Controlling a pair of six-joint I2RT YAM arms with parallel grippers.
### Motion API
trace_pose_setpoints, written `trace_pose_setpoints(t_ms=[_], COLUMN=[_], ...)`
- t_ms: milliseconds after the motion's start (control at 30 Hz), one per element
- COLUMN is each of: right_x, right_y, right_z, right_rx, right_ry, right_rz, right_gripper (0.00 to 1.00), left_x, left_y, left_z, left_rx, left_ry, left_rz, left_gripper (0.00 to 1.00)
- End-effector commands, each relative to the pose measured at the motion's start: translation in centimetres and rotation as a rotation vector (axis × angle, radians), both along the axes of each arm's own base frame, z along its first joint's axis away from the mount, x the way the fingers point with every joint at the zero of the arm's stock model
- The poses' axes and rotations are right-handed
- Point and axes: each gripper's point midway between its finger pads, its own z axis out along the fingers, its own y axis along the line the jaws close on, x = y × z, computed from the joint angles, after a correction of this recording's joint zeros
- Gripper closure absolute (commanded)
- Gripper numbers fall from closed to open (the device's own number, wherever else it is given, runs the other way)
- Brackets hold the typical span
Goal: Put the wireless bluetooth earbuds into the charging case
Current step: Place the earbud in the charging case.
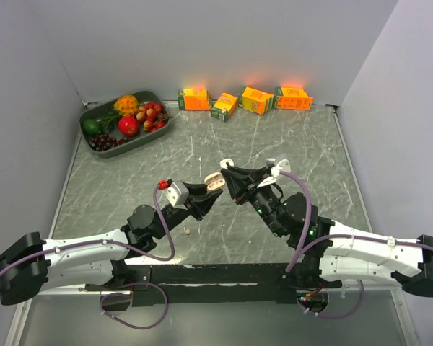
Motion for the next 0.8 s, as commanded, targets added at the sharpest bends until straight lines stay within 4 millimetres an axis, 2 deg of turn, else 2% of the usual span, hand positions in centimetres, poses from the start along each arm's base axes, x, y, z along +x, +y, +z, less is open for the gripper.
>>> trace_pose_setpoints(t_ms=[0, 233, 467, 767], right_x=[-0.2, -0.8, -1.0, -1.1], right_y=[0.1, 1.3, 1.5, 1.3], right_z=[1.8, 1.5, 0.5, 0.6], right_rx=[0.041, 0.028, 0.014, 0.017], right_ry=[-0.051, -0.065, -0.058, -0.061], right_rz=[-0.017, -0.005, -0.013, -0.026], right_gripper=[1.0, 1.0, 1.0, 1.0], left_x=[-0.7, -0.9, -0.3, -0.6], left_y=[-0.5, -0.8, -0.9, -1.6], left_z=[3.5, 3.5, 3.7, 3.3], left_rx=[-0.102, -0.102, -0.102, -0.129], left_ry=[-0.039, -0.037, 0.015, 0.101], left_rz=[-0.055, -0.072, -0.052, -0.099], left_gripper=[0.99, 0.99, 0.99, 0.99])
